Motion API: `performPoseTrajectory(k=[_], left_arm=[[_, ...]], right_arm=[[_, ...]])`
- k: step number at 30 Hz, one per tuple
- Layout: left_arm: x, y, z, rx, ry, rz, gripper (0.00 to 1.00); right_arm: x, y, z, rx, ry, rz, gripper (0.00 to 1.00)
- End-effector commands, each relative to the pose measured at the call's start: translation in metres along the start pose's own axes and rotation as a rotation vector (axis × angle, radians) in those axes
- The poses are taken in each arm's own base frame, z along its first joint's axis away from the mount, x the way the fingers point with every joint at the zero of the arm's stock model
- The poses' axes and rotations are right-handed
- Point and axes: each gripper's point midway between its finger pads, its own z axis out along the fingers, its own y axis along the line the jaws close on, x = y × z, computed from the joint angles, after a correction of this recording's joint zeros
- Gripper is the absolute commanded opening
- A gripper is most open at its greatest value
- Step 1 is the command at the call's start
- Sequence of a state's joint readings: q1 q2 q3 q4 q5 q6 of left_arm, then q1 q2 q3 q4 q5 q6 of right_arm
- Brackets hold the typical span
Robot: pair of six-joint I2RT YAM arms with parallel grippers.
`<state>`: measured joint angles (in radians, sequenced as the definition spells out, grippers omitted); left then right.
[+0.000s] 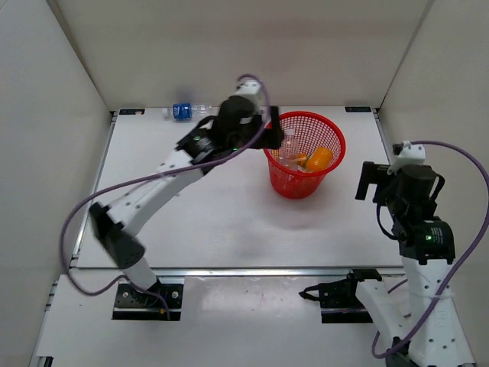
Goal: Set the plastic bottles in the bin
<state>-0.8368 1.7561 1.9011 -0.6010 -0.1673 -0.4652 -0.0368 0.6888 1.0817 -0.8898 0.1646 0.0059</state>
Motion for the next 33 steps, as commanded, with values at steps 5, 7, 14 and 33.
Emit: performPoseTrajectory(k=[5,7,14,33], left_arm=[[0.052,0.208,-0.129,-0.535,0.018,-0.215,0.99],[0.092,0.276,-0.182,-0.797,0.075,-0.269,0.99],[0.140,0.340,-0.266,-1.087,0.081,-0.361,0.99],[0.125,0.337,-0.245,-0.972,0.127,-0.430,0.98]], right_arm=[[-0.091,0.128,-0.005,-0.416,-0.200,-0.239,0.99],[-0.093,0.177,0.008,-0.482,-0.206,-0.393,0.99],[-0.140,0.313,0.062,-0.809,-0.243,-0.485,0.99],[-0.129,0.536,0.258,-0.859,-0.629,-0.738,1.00]])
